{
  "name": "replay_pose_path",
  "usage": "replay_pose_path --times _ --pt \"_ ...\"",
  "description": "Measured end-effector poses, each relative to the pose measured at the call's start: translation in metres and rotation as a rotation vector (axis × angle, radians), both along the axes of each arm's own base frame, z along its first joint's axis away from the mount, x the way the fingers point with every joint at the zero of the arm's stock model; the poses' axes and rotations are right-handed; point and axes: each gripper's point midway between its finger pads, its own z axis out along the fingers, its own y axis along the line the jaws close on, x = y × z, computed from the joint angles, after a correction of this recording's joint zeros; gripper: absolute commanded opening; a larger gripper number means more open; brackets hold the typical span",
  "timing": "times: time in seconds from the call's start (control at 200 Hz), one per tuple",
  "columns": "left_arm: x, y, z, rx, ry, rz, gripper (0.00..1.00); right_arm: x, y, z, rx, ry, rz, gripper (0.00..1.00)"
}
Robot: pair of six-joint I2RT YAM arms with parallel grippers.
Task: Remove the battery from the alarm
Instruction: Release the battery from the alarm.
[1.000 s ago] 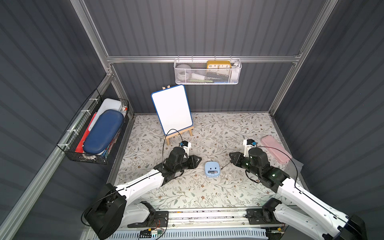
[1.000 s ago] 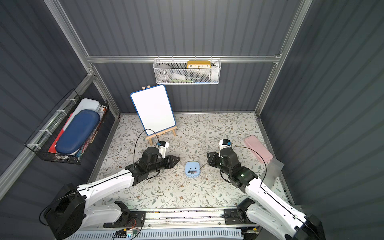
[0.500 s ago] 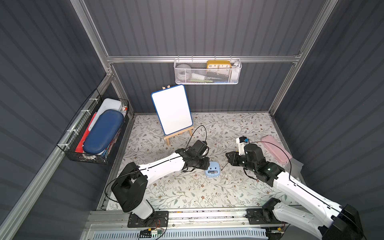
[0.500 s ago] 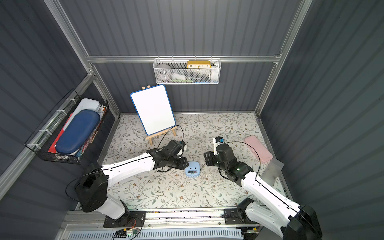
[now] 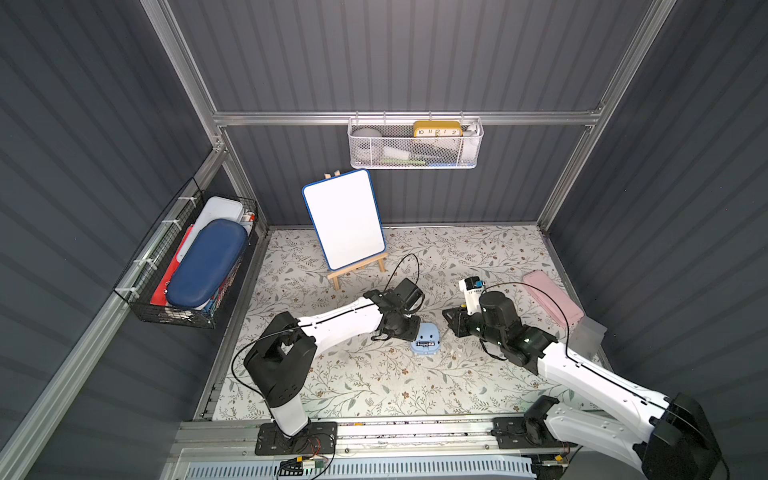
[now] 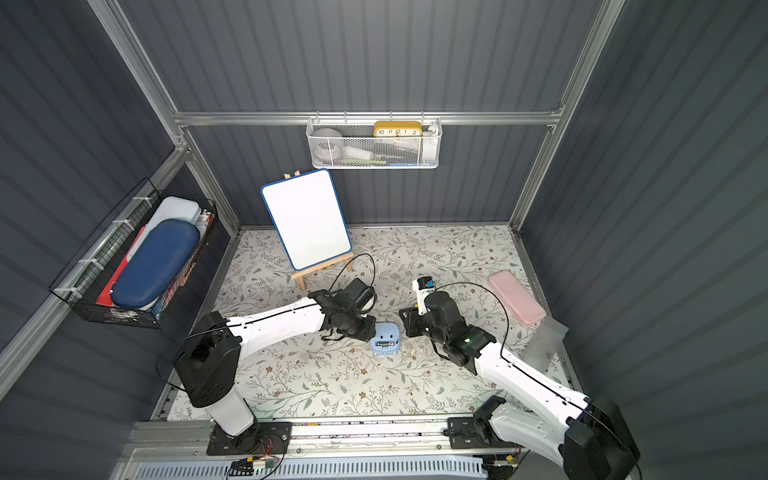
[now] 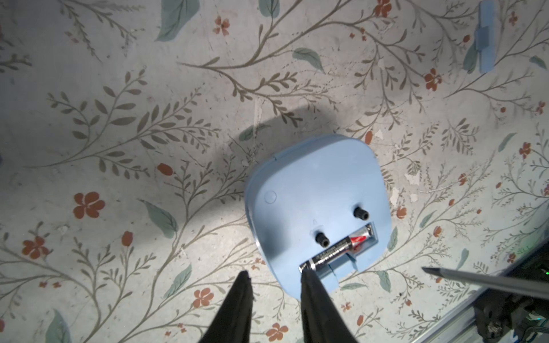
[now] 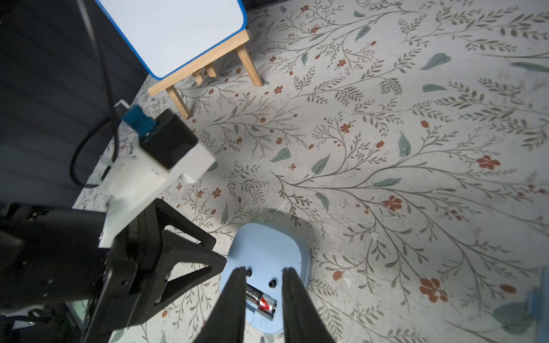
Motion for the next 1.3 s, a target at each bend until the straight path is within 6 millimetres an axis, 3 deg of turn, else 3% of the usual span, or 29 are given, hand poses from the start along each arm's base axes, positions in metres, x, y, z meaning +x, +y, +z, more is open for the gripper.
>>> replay_pose_path --times 0.14,0.53,0.91,1.301 --pt "0.000 0.001 -0.011 0.030 0.020 0.001 0.32 -0.001 0.006 0.000 -0.023 -0.042 0.020 0.00" --pt "0.003 0.002 -0.012 0.052 0.018 0.008 0.27 0.004 0.002 -0.017 -0.067 -0.079 -0.014 0.00" --pt "0.003 0.002 -0.012 0.050 0.021 0.017 0.24 0.004 0.007 -0.011 -0.058 -0.112 -0.018 0.00" --pt "0.003 -0.004 -0.012 0.011 0.025 0.035 0.16 0.000 0.008 -0.018 -0.089 -0.101 -0.045 0.00"
